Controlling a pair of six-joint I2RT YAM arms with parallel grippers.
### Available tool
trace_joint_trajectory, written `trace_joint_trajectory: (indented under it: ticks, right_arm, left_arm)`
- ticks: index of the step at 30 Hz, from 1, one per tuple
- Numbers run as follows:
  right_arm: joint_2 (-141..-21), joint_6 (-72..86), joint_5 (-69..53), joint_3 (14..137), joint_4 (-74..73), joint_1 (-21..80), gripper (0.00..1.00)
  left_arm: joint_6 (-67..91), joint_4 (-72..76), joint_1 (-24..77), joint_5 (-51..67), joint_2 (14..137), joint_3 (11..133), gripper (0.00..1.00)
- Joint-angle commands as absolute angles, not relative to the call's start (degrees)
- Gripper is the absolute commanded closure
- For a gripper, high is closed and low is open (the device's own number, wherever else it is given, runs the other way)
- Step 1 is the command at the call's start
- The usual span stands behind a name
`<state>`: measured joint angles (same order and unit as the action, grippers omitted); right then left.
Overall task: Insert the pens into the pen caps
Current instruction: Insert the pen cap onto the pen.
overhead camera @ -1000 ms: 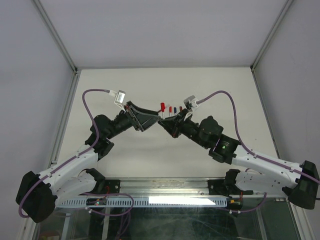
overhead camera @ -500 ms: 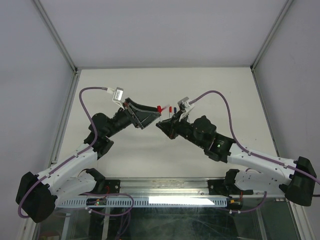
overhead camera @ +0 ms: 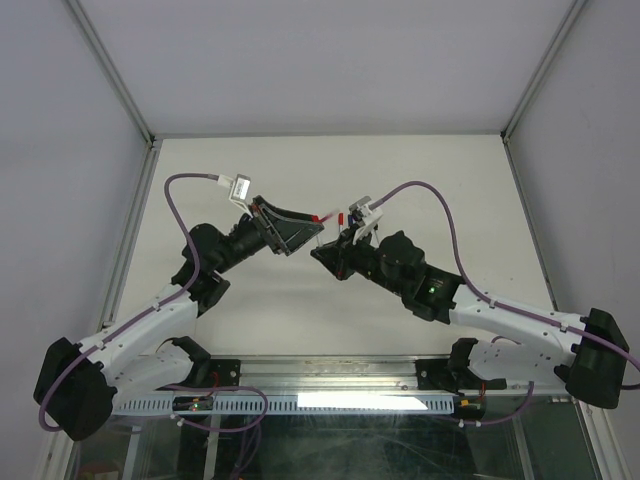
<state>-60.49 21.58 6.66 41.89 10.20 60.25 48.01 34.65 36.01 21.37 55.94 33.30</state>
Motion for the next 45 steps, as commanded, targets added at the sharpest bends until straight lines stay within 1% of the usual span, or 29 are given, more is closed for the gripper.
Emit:
trace_joint_trajectory:
  ticks: [1, 5, 6, 7, 11, 16, 23, 27, 29, 35, 40, 43, 45]
  right_arm:
    - [-60.3, 22.1, 6.5, 45.3, 12.1, 60.3, 1.00]
    - [-60.4, 22.1, 6.5, 45.5, 12.3, 60.3, 1.00]
    - [-60.5, 22.3, -5.9, 45.5, 12.3, 60.3, 1.00]
    - [-60.6, 22.4, -9.5, 45.6, 12.3, 60.3, 1.00]
    - [-60.8, 22.3, -11.2, 45.6, 12.5, 60.3, 1.00]
    - [-60.7, 22.3, -11.1, 45.6, 12.5, 60.3, 1.00]
    - [-58.8, 23.2, -4.4, 44.8, 11.0, 60.3, 1.00]
    - [-57.9, 23.2, -4.2, 44.5, 10.0, 60.3, 1.00]
    - [-57.5, 23.7, -1.3, 44.3, 10.0, 60.3, 1.00]
    - [-57.8, 23.9, -1.3, 44.5, 10.0, 60.3, 1.00]
    - [-58.3, 23.9, -1.9, 44.6, 10.2, 60.3, 1.00]
    - [-58.3, 23.9, -1.6, 44.6, 10.2, 60.3, 1.00]
    - [-58.2, 23.9, -0.9, 44.6, 10.0, 60.3, 1.00]
  left_arm:
    - [47.5, 37.1, 36.0, 22.1, 56.5, 35.6, 0.34]
    - [47.7, 37.6, 36.1, 22.4, 56.7, 35.3, 0.38]
    - [47.7, 37.7, 36.1, 22.4, 56.8, 35.3, 0.38]
    - [47.7, 37.7, 36.1, 22.4, 56.9, 35.3, 0.39]
    - [47.6, 37.7, 36.0, 22.3, 57.0, 35.2, 0.40]
    - [47.6, 37.8, 36.1, 22.5, 57.0, 35.3, 0.42]
    - [47.4, 37.4, 36.1, 22.4, 56.4, 35.2, 0.44]
    - [47.5, 37.4, 36.1, 22.4, 56.2, 35.0, 0.46]
    - [47.5, 37.4, 36.1, 22.5, 56.2, 34.9, 0.47]
    - [47.6, 37.4, 36.0, 22.8, 56.6, 34.9, 0.52]
    - [47.6, 37.3, 36.1, 22.9, 56.6, 35.1, 0.58]
    - [47.5, 37.3, 36.1, 23.3, 56.8, 35.3, 0.70]
    - [47.6, 37.3, 36.1, 23.4, 56.9, 35.4, 0.75]
